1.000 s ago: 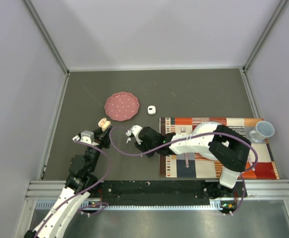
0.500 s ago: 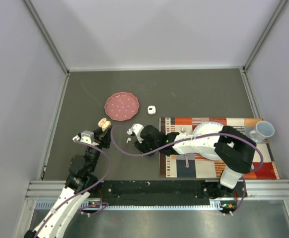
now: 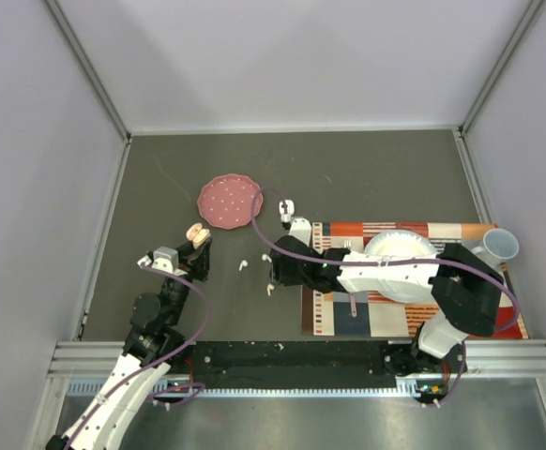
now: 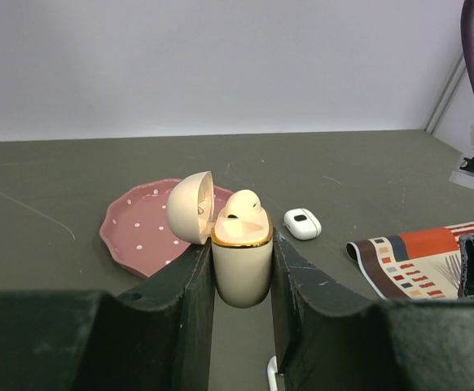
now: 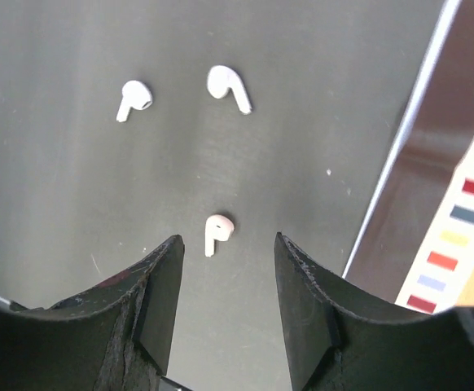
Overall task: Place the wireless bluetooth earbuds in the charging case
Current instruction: Pick up the left earbud from the center of the board.
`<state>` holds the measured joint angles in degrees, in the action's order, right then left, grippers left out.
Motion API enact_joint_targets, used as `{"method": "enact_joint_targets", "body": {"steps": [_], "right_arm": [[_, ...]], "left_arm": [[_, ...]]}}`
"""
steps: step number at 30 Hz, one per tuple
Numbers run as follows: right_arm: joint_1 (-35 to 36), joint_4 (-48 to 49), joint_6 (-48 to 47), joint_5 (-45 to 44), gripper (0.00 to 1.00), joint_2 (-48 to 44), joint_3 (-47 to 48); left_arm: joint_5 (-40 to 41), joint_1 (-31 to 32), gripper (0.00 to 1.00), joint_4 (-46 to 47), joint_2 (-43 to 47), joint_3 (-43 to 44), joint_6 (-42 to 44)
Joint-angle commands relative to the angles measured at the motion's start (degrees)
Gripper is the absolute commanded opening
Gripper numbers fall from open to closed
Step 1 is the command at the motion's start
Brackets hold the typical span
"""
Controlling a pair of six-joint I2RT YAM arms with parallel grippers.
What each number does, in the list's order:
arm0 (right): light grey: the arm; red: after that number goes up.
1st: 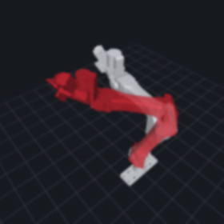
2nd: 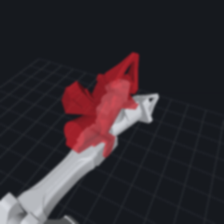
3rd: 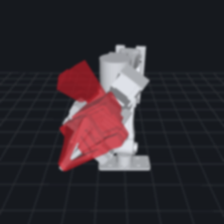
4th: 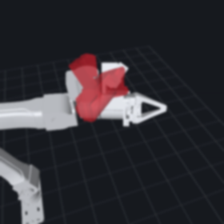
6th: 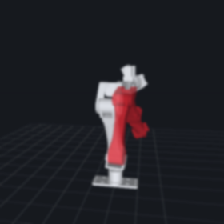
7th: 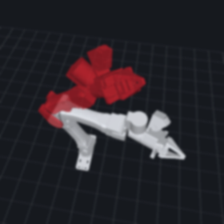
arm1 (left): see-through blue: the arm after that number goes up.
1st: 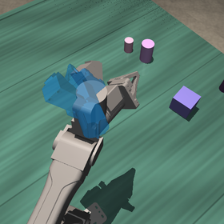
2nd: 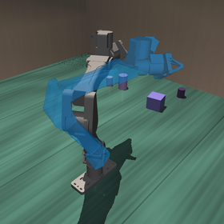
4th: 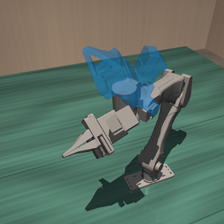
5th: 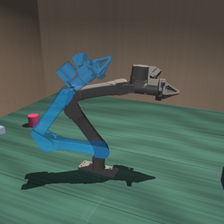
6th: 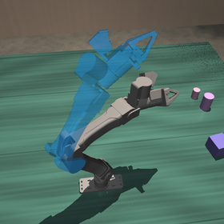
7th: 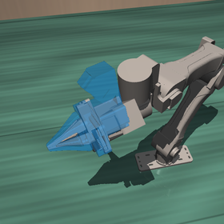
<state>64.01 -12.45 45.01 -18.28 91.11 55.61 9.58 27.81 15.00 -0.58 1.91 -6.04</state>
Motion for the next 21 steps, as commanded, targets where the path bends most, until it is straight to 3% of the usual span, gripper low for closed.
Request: {"method": "enact_joint_targets", "body": {"steps": [1, 10, 21], "right_arm": [[1.7, -7.1, 19.0, -7.0, 0.49, -0.9, 3.9], [2.2, -12.4, 24.2, -3.8, 0.47, 5.4, 10.5], [2.2, -13.1, 28.8, 2.0, 0.45, 9.6, 12.1]], "left_arm": [[-1.6, 0.0, 0.0, 3.7, 7.0, -0.4, 0.2], [-1.1, 0.0, 0.0, 3.5, 7.2, -0.6, 0.0], [-0.4, 0.0, 0.0, 2.7, 7.6, -0.3, -0.1]]}}
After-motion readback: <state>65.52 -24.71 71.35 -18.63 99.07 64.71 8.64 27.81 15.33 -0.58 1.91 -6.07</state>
